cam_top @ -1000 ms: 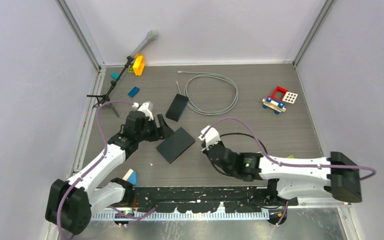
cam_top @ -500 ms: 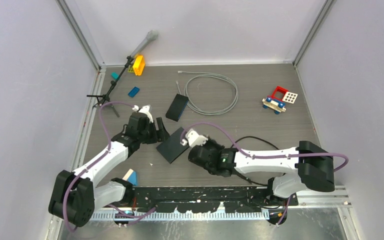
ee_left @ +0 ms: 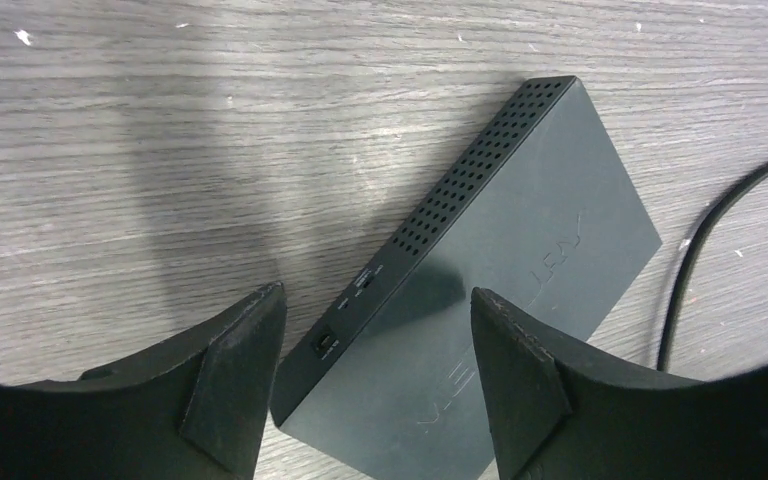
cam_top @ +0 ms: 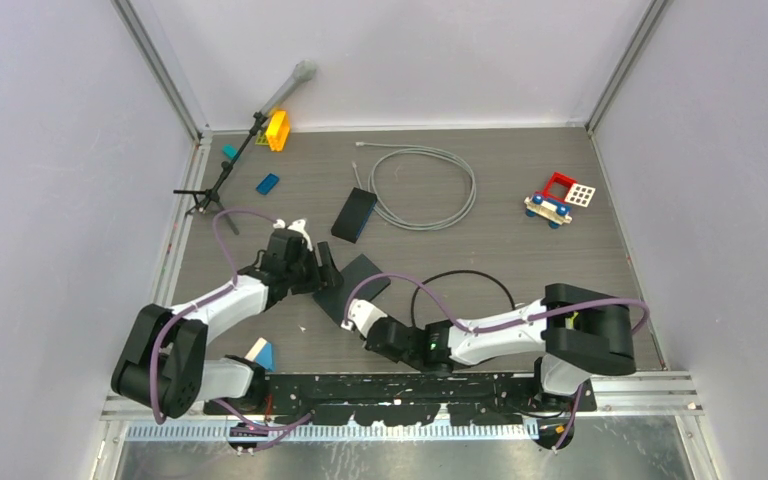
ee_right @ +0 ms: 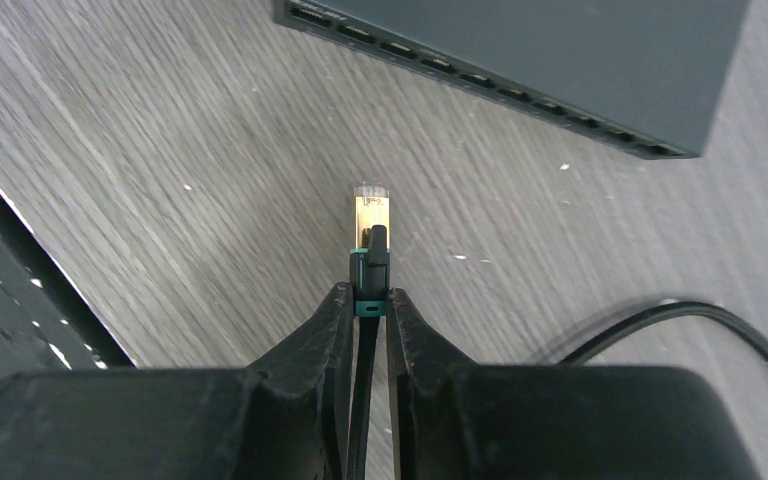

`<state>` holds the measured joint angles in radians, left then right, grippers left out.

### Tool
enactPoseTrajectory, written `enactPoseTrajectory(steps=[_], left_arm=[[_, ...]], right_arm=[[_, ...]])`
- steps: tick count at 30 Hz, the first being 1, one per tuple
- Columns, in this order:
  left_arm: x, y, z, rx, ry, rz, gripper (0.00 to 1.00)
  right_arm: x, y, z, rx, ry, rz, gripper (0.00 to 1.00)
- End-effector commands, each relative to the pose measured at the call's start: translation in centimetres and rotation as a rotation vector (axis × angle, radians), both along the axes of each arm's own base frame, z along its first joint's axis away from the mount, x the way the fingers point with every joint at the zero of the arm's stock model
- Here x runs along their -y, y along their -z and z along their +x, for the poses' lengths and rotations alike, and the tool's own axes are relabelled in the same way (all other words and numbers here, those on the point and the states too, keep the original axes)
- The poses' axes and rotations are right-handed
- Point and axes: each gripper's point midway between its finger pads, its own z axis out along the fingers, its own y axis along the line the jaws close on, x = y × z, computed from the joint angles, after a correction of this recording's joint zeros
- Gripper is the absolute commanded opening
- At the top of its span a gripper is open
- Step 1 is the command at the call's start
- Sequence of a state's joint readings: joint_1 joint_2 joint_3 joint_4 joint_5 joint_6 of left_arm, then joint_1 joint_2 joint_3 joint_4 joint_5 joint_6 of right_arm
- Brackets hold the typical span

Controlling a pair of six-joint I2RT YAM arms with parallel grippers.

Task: Insert the plug into the switch port
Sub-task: Insert the connector into the switch port.

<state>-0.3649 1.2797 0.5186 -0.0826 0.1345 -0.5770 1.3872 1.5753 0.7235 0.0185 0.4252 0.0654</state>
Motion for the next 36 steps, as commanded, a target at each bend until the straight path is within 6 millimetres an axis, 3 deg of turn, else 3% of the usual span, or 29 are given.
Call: enactPoseTrajectory(steps=[1,6,10,19,36], left_arm=[[1.0,0.3,-0.3,-0.01,-0.006,-0.078,0.68],[1.9,0.4,-2.0,-0.027,-0.003,-0.169,0.64],[1.5,0.4,-3.1,-0.026,-0.01,-0.171,0.62],[0.6,-0.8,-2.2,0.028,-0.029,-0.123,0.64],[1.8,0.1,-1.6,0.01,0.04,-0.135,0.62]], right_arm=[[-2.5,0.0,-0.4,-0.068,0.055,0.151,0.0],[-2.5,0.6,-0.3,-0.086,0.103,0.191,0.0],[-2.2,0.4,0.0,-0.071,0.132,0.21,0.01],[-2.4,-0.1,1.2,-0.016,0.172,0.241,0.01],[-5.0,-1.1,1.2,-0.015,0.118,0.281,0.01]])
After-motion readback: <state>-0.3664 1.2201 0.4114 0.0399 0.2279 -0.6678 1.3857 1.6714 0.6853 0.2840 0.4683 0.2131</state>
